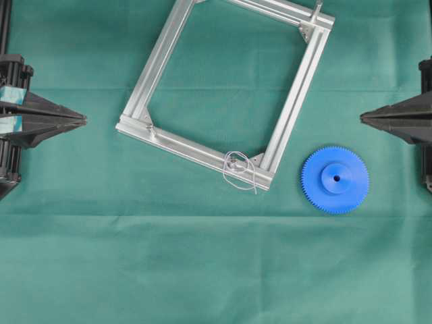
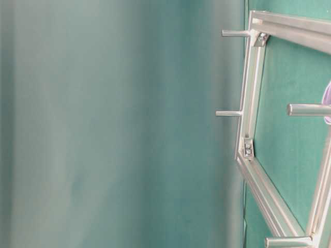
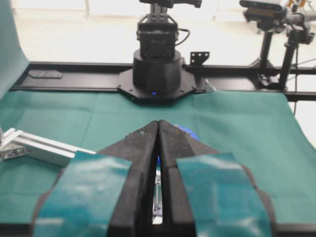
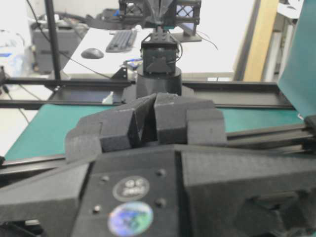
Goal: Find the location of the shaft and insert the gear.
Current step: 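Move the right gripper open toward the blue gear's hub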
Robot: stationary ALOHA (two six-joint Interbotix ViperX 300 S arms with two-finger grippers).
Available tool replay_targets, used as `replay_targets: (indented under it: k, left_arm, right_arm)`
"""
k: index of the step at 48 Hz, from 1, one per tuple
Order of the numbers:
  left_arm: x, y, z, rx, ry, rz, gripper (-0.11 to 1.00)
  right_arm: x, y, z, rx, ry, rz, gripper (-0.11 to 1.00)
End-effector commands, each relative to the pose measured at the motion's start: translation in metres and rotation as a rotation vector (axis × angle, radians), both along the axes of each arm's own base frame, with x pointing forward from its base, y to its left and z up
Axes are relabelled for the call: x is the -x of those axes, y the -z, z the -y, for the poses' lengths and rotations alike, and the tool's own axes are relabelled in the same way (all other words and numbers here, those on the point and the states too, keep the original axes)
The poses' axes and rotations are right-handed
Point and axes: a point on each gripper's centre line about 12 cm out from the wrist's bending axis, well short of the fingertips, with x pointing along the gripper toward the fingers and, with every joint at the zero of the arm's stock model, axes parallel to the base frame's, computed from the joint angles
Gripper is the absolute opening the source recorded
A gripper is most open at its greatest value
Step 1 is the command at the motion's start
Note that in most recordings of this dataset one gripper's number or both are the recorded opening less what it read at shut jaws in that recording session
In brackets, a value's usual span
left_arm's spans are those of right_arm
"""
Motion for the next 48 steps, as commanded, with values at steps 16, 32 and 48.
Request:
replay_targets:
  k: [16, 32, 48]
  left_arm:
    - [-0.005, -0.012, -0.001, 0.003, -0.003, -0.031, 0.04]
    - [-0.005, -0.009, -0.001, 0.003, -0.003, -0.054, 0.04]
    - [-0.005, -0.009, -0.001, 0.003, -0.003, -0.055, 0.04]
  right_arm:
    - [-0.007, 0.002, 0.001, -0.002, 0.005, -0.155, 0.02]
    - [-0.007, 0.004, 0.001, -0.005, 0.005, -0.183, 0.07]
    - [-0.008, 0.009, 0.001, -0.045, 0.008, -0.216, 0.79]
